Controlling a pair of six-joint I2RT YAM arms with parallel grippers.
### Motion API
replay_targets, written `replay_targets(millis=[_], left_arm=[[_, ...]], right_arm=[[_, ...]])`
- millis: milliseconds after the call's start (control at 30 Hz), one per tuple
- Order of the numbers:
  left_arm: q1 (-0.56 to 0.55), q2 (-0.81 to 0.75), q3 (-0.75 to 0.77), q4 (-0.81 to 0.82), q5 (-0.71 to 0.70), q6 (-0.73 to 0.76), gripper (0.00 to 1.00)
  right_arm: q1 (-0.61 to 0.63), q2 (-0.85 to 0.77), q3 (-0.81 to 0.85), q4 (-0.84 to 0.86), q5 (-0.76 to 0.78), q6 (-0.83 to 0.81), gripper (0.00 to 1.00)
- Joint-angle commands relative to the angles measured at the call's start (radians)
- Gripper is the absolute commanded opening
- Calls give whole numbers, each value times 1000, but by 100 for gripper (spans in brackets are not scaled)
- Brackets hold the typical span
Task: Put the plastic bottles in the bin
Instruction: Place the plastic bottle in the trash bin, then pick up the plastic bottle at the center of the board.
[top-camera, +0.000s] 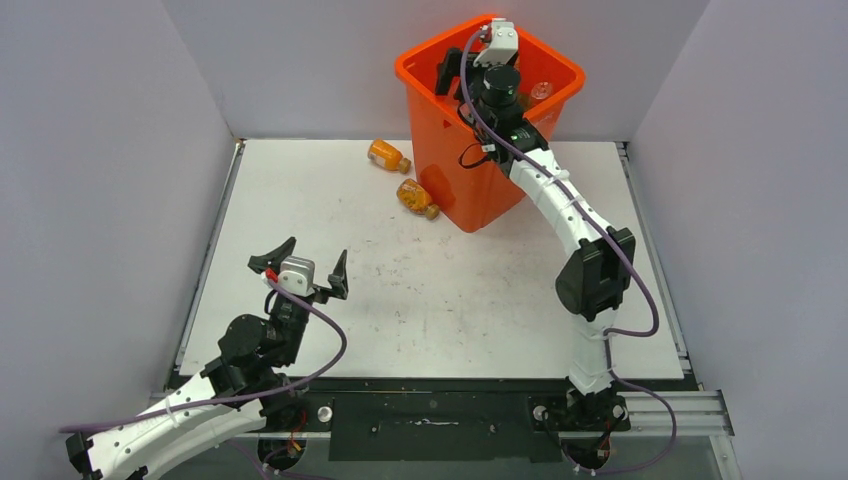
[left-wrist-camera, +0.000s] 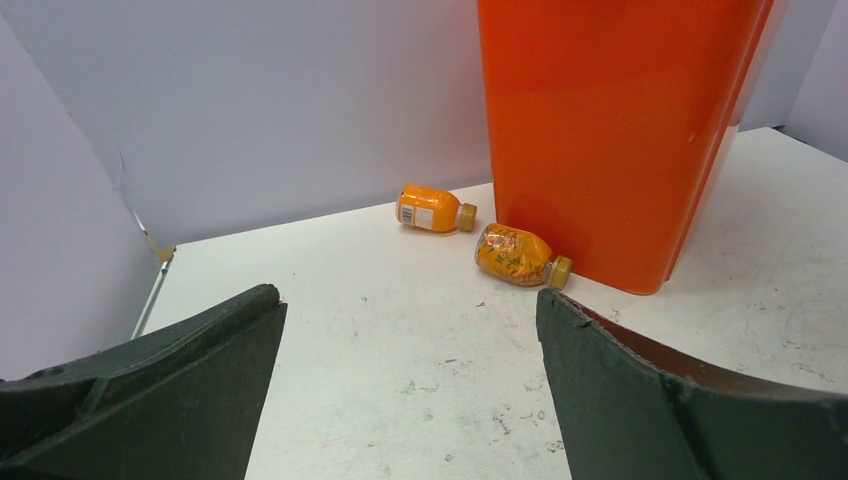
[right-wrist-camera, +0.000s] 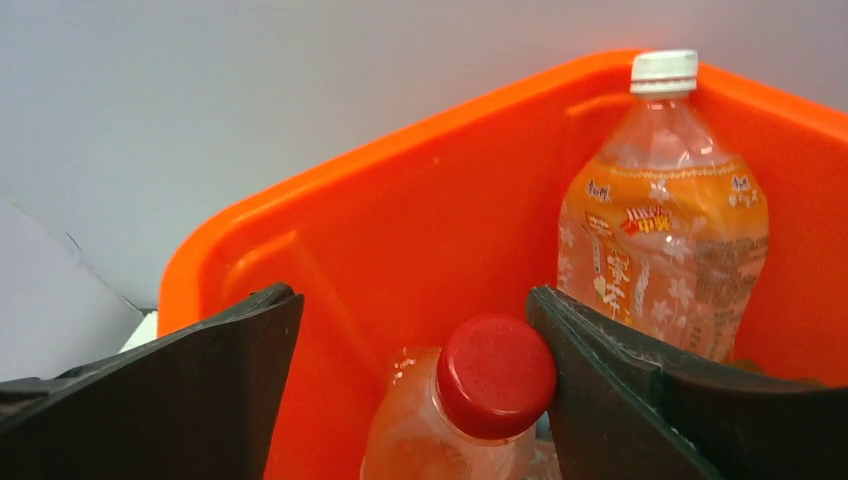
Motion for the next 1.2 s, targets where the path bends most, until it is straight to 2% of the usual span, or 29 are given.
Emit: replay_targets(millis=[0, 100, 133, 167, 300, 433, 500, 600, 700, 833, 967, 1067, 1167], left_arm=[[7, -8, 36, 12, 13, -15, 96], [6, -5, 38, 12, 12, -15, 96], [7, -2, 38, 12, 9, -16, 96], [7, 0, 36, 12, 6, -17, 96], [8, 26, 38, 11, -14, -29, 96], [11, 82, 57, -11, -49, -66, 96], [20, 122, 72, -22, -57, -106, 96], [70, 208, 112, -56, -22, -287, 96], [186, 312, 170, -106, 136, -508, 96], [383, 514, 228, -129, 358, -825, 96], [538, 750, 226, 14, 566, -1115, 96], [566, 948, 275, 111, 600, -1234, 96], [571, 1149, 385, 124, 593, -1288, 96]], right_arm=[[7, -110, -15, 14, 56, 56, 90], [8, -146, 30, 3, 62, 87, 100], [13, -163, 40, 4, 62, 92, 98], [17, -187, 43, 10, 65, 95, 92], [65, -310, -12, 32, 98, 82, 90], [114, -499, -203, 75, 108, 84, 90], [127, -621, -381, 126, 73, 115, 90], [146, -799, -670, 184, 23, 163, 90], [157, -954, -914, 229, -36, 213, 90], [159, -1127, -1170, 207, -63, 274, 90], [160, -1251, -1372, 201, -58, 335, 90], [162, -1302, -1458, 179, -62, 365, 90], [165, -1329, -1530, 182, -90, 396, 90]])
